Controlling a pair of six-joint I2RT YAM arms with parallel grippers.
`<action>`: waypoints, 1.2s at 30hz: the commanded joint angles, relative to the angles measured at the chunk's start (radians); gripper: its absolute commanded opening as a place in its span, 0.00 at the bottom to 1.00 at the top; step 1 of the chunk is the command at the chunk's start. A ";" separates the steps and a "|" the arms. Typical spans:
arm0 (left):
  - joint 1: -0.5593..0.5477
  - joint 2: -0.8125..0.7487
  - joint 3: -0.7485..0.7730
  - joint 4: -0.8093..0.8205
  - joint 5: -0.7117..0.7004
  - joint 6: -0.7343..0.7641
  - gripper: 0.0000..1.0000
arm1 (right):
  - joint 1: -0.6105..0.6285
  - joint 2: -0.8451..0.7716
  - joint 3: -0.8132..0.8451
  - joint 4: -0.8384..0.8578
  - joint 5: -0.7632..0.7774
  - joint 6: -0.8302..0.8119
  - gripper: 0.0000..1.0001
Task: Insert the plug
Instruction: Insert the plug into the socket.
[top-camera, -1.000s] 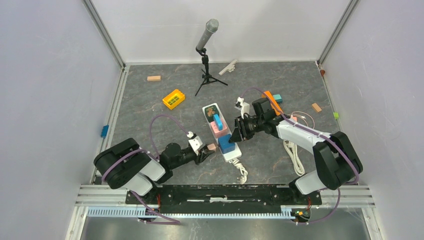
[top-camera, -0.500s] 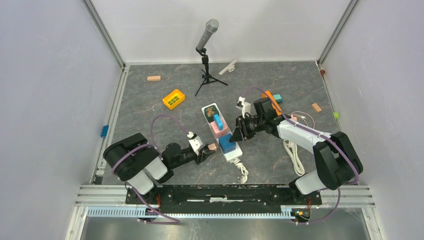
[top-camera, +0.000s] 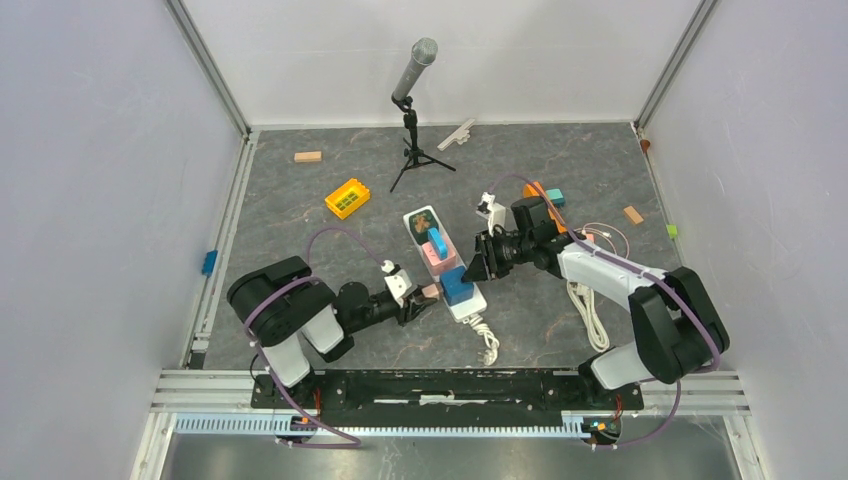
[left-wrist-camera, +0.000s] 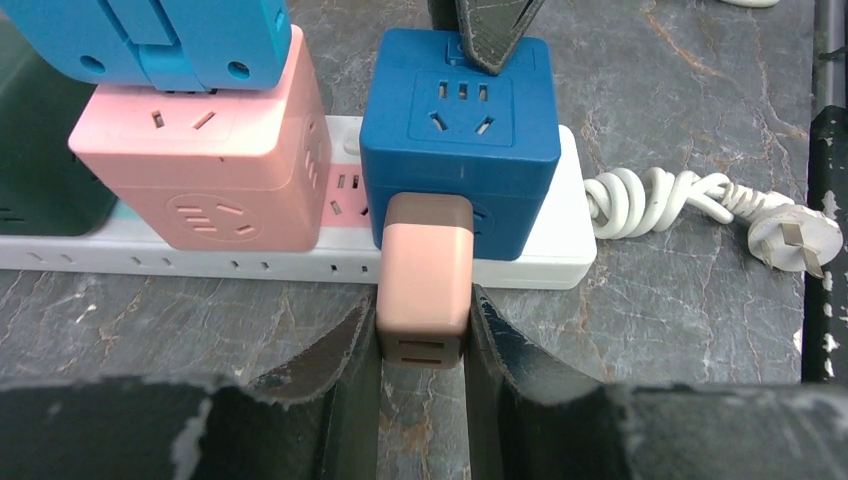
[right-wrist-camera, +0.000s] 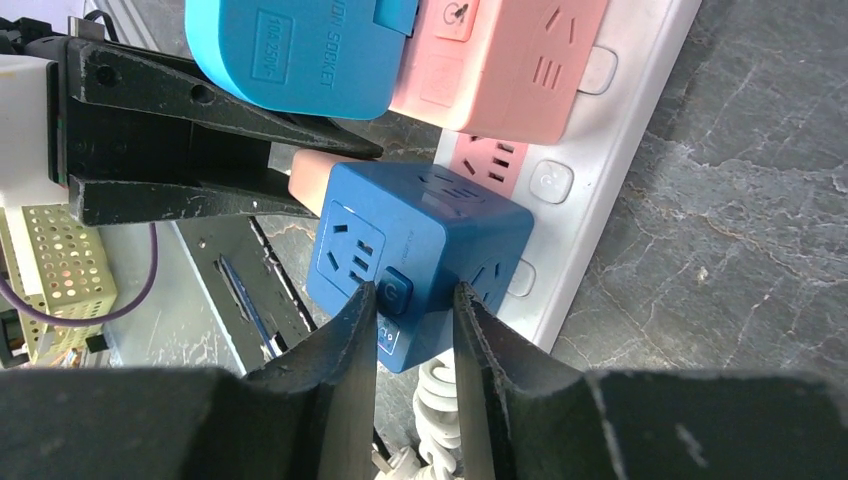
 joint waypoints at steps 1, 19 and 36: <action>-0.026 0.056 0.123 0.058 -0.009 -0.014 0.02 | 0.053 0.037 -0.059 -0.042 -0.017 -0.008 0.22; -0.033 -0.051 0.018 0.057 -0.151 -0.022 0.88 | 0.083 0.042 -0.028 -0.099 0.040 -0.034 0.23; -0.032 -0.945 0.132 -1.077 -0.557 -0.054 1.00 | 0.002 -0.011 0.112 -0.179 0.222 -0.074 0.53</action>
